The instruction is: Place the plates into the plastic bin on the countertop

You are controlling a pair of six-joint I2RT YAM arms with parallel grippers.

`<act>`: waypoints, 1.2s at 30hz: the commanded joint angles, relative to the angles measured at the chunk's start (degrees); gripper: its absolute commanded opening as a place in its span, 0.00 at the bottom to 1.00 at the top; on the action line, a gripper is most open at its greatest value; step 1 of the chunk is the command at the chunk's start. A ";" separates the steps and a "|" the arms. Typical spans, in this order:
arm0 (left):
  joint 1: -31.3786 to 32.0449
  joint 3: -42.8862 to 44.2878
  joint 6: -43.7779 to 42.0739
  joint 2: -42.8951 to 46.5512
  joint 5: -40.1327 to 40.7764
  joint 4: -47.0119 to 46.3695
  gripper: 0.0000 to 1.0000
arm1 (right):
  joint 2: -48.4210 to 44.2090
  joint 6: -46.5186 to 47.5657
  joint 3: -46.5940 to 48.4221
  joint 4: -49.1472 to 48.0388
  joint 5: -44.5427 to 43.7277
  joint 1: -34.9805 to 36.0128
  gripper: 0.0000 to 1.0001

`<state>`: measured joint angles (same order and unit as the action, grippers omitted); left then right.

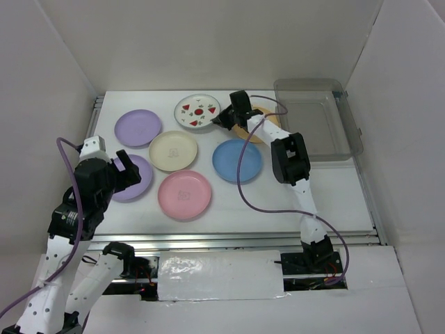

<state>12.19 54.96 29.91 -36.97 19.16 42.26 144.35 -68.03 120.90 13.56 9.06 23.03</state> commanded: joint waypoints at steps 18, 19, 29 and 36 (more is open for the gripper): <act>0.38 -0.03 -1.61 -2.84 -0.79 -2.45 0.99 | -36.67 -1.93 -18.38 -9.44 7.99 -14.66 0.00; 0.30 -0.03 -1.52 -2.84 -0.70 -2.45 0.99 | -38.17 -1.67 -20.68 -9.34 7.90 -15.81 0.00; 0.47 0.06 -1.52 -4.51 -0.35 -2.18 0.99 | -55.39 4.13 -41.35 -9.78 9.75 -33.12 0.00; 0.47 -0.20 -2.05 -3.81 -1.49 -2.71 0.99 | -54.36 6.86 -48.21 -11.18 9.83 -41.21 0.00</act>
<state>12.43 54.94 29.71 -41.76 18.50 41.93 92.40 -62.19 71.81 11.68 15.18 -17.61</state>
